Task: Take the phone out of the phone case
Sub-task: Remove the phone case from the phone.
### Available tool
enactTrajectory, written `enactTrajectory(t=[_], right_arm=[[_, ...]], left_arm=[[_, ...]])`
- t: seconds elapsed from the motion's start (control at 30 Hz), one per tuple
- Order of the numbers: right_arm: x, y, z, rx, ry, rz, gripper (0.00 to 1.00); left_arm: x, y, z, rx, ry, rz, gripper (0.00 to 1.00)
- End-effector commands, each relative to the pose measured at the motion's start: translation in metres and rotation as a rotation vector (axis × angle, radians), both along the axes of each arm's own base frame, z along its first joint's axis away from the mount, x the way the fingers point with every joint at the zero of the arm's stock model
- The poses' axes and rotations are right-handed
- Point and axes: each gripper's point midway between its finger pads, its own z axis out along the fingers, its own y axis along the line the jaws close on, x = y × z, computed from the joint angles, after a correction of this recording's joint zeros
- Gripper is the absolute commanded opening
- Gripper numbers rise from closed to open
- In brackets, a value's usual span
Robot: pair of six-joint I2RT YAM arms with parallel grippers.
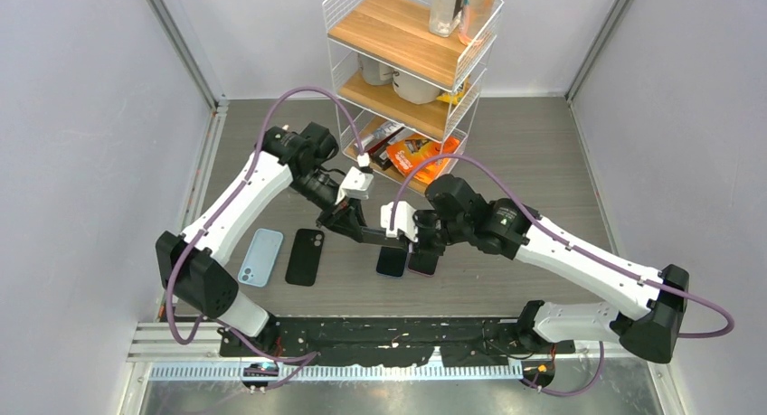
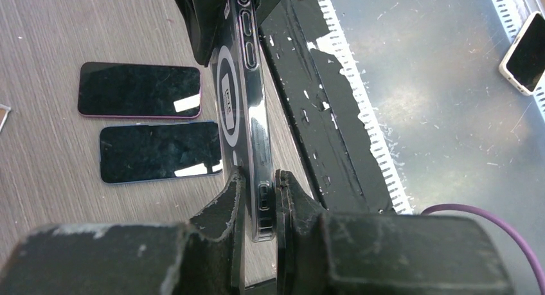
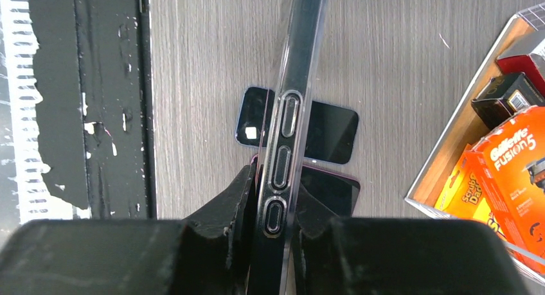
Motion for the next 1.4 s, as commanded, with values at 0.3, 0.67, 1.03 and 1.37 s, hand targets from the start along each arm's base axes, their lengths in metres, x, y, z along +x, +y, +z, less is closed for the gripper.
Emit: enactTrajectory(t=[0.3, 0.67, 1.03, 1.37], right_arm=[[0.000, 0.019, 0.038, 0.055, -0.337, 0.181, 0.06], [0.007, 0.017, 0.035, 0.015, -0.406, 0.171, 0.06], [0.011, 0.016, 0.032, -0.015, -0.456, 0.162, 0.06], [0.018, 0.016, 0.034, -0.033, -0.506, 0.142, 0.06]], left_arm=[[-0.046, 0.024, -0.032, 0.163, 0.192, -0.115, 0.00], [-0.050, 0.030, -0.045, 0.200, 0.197, -0.142, 0.00], [-0.056, 0.034, -0.054, 0.240, 0.232, -0.153, 0.02], [-0.060, 0.038, -0.062, 0.285, 0.263, -0.156, 0.04]])
